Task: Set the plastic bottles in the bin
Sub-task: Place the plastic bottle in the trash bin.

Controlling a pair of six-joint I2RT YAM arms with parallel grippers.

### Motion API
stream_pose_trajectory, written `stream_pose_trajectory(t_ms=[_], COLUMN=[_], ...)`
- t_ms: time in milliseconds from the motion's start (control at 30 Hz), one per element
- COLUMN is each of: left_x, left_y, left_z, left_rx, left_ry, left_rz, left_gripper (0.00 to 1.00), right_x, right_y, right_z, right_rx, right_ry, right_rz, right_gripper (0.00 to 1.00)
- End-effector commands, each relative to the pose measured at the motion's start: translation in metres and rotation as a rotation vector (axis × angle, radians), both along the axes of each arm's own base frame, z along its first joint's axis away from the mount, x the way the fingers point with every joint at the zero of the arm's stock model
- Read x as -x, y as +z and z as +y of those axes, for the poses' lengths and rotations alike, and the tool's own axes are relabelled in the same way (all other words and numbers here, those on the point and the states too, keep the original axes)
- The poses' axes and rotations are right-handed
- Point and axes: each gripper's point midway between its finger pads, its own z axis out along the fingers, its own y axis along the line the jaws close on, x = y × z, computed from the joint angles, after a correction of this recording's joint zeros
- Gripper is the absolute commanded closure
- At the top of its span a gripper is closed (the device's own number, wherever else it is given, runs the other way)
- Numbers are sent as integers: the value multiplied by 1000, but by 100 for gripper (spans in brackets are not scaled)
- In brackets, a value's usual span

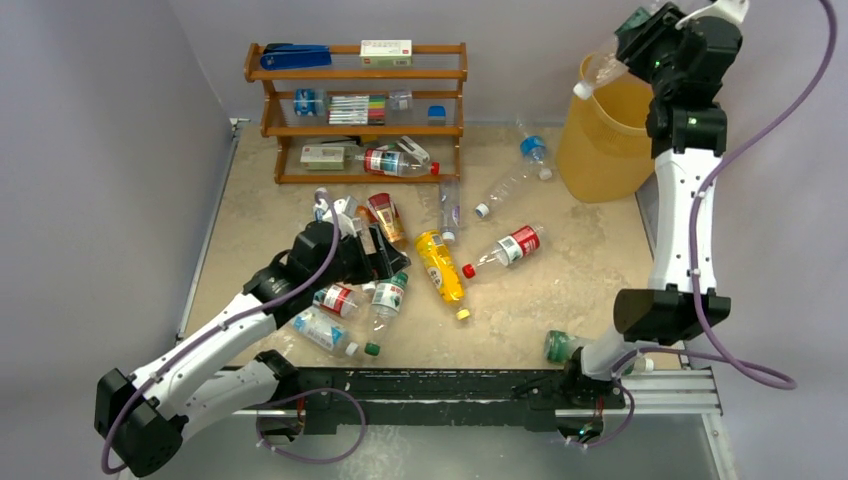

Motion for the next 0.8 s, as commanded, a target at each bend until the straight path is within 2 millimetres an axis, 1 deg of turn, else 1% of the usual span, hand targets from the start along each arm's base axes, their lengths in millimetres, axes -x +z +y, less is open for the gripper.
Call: stream_pose_trajectory(t_ms=[0,133,267,333,400,533,600,667,733,767], left_x=[2,5,5,6,6,7,8,9,9,9], left_y=[28,33,42,46,50,53,55,54,54,54], left_z=[9,16,23,25,25,23,22,20,19,19], left_rx=[13,22,10,9,8,10,15,15,14,13], left_ry=[28,56,73,77,75,59,48,38,32,30], left_rz=[-64,-76,-97,-109,-114,-117,-116,-113,-114,-116], left_gripper=[8,8,8,8,8,8,8,8,8,8], right_x=[-6,-8,-10,-12,-17,-30,-35,-38,-40,-40], right_y=[27,33,31,25,17,-3,-13,-21,-28,-29], right_z=[-55,-93,-117,-125,-129,-130,-130,-130,-130,-131], right_rx=[66,95,113,119,125,138,142,146,149,151], right_ry=[-203,-336,-429,-462,-473,-453,-440,-436,-431,-432], right_rz=[-56,-71,-73,-65,-48,2,27,53,77,82], right_gripper=[56,56,56,56,55,53,49,39,25,22])
